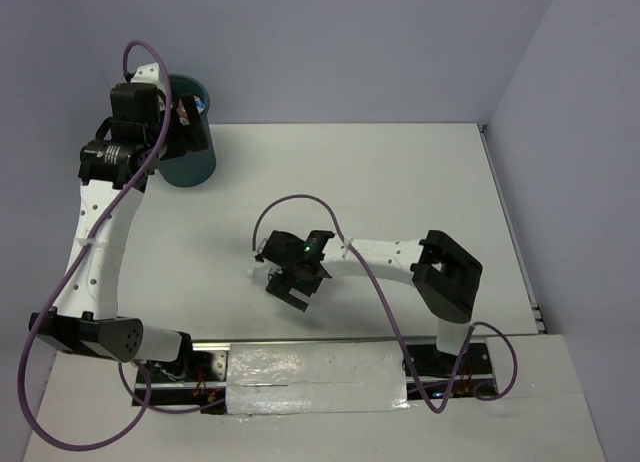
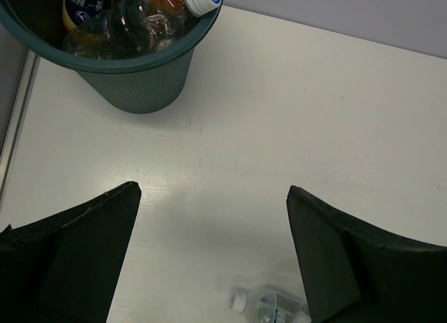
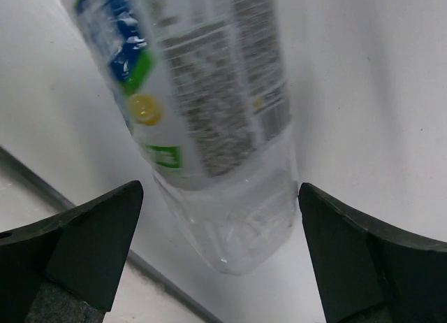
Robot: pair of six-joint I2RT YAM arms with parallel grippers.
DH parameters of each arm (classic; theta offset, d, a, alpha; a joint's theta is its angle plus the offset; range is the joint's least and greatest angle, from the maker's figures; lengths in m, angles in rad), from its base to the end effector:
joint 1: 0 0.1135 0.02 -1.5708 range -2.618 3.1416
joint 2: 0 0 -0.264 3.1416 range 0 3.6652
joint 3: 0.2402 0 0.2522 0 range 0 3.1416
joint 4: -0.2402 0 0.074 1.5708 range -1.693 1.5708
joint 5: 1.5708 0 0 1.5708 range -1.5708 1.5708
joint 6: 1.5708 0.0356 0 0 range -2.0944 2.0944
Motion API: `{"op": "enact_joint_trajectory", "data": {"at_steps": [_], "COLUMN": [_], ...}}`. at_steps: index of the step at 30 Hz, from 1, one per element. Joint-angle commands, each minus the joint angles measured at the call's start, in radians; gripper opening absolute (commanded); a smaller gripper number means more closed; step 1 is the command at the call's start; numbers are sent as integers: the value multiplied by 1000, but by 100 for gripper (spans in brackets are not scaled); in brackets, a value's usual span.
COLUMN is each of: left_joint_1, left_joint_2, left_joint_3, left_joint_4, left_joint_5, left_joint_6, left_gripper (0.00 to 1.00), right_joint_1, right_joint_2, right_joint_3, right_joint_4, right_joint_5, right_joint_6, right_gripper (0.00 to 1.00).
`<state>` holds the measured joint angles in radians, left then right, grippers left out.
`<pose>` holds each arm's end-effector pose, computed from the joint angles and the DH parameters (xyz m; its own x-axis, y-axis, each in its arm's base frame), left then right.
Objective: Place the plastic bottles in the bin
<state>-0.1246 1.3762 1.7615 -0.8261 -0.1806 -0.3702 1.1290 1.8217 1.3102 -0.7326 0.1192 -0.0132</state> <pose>0.2707 -0.0275 0.4737 -0.3806 -0.3110 -0.8709 -0.1895 0.9480 -0.2558 0.1593 0.3269 0.1981 -0.3933 -0.8621 -0.3194 -0.8865 0.4477 -0.1169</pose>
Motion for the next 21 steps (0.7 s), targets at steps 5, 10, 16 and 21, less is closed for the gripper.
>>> {"op": "enact_joint_trajectory", "data": {"at_steps": [5,10,16,21], "left_joint_1": [-1,-1,-1,0], "left_joint_2": [-39,-36,11,-15], "left_joint_3": [24,33,72,7], "left_joint_4": [7,-4,-50,13], "left_joint_5": [13,26,73,238], "left_joint_6": [4,-21,-64,-133], "left_gripper": [99,99,99,99], "right_joint_1": [6,3,0,-3], "right_joint_2": [25,34,-58,-165], "right_joint_3": [18,-15,-46,-31], "right_joint_4": [39,76,110,85], "right_joint_5": [31,43,85,115], "right_joint_6": [-41,10,62,87], "right_gripper": [100,88,61,56]}}
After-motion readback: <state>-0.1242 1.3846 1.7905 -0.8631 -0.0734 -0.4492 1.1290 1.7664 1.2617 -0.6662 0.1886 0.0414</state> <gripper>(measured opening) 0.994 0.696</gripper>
